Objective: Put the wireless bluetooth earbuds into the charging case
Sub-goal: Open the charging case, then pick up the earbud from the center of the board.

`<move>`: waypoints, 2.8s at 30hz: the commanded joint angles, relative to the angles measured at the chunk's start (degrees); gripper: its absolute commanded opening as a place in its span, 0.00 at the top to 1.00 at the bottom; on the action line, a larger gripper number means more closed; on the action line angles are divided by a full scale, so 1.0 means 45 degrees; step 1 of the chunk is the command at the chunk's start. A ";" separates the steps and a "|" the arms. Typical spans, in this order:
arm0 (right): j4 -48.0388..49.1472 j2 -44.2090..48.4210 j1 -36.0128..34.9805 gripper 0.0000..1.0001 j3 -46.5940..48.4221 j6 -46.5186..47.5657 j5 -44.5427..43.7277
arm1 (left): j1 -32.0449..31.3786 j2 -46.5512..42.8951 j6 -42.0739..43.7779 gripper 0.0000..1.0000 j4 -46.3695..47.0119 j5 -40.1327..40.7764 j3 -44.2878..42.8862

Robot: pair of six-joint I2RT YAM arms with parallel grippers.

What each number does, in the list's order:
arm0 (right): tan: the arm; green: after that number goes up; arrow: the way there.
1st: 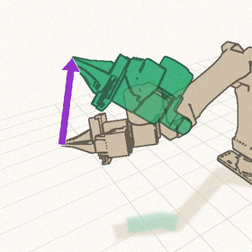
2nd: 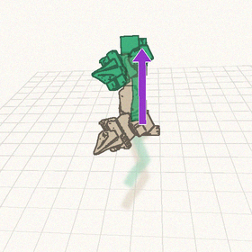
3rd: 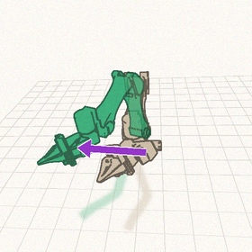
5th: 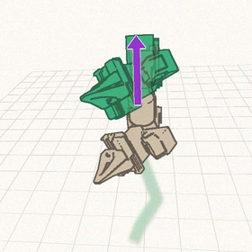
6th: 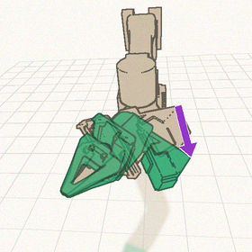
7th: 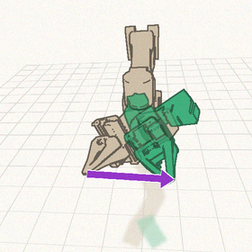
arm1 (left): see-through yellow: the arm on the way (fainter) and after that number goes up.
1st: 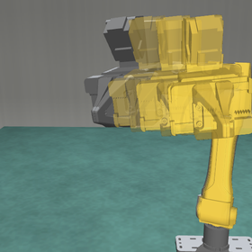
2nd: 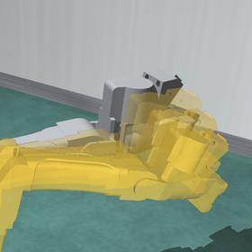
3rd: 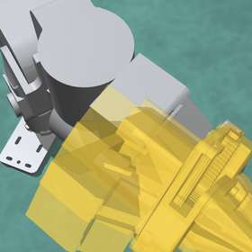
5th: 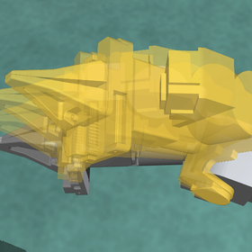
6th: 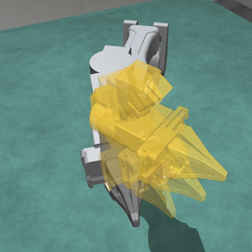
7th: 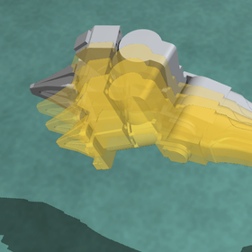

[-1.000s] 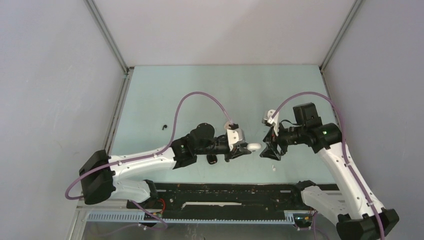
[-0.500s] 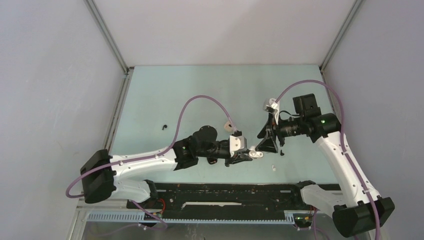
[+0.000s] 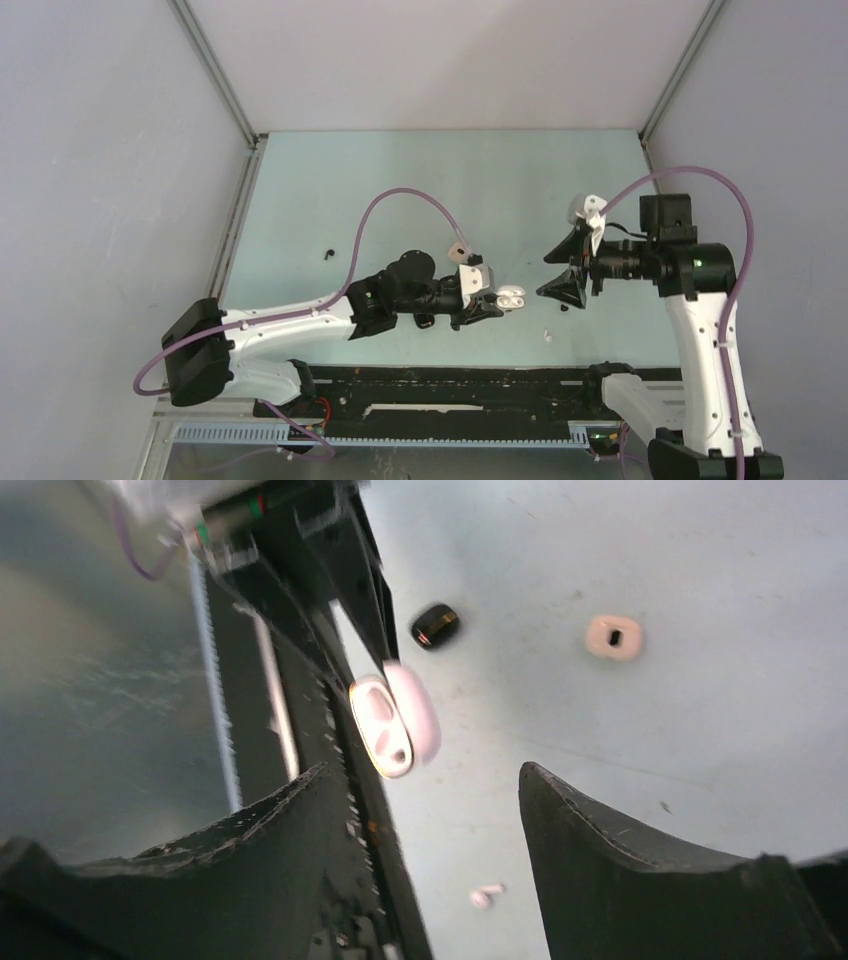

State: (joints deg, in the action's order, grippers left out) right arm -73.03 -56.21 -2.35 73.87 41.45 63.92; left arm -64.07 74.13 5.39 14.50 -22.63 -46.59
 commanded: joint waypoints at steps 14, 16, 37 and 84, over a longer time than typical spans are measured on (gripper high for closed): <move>0.5882 0.0045 0.0121 0.48 -0.7509 0.4647 -0.8305 | 0.1114 -0.1040 -0.1869 1.00 0.1303 0.2742 0.0008; 0.6601 -0.0327 -0.0333 0.48 -0.8011 0.4796 -0.9014 | 0.1230 -0.1125 -0.2068 1.00 0.1499 0.2766 0.0104; 0.7453 -0.2745 -0.2504 0.44 -0.9598 0.6018 -1.0086 | 0.1845 -0.1275 -0.2503 1.00 0.1882 0.2697 0.0216; 0.5531 -0.1965 -0.6006 0.41 -0.9598 0.4648 -1.1079 | 0.1923 -0.1472 -0.2657 1.00 0.1890 0.2239 0.0197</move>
State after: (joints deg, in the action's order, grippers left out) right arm -47.37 -66.46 -29.02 30.68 60.90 16.01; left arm -55.83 69.54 -6.04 19.73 -12.14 -45.69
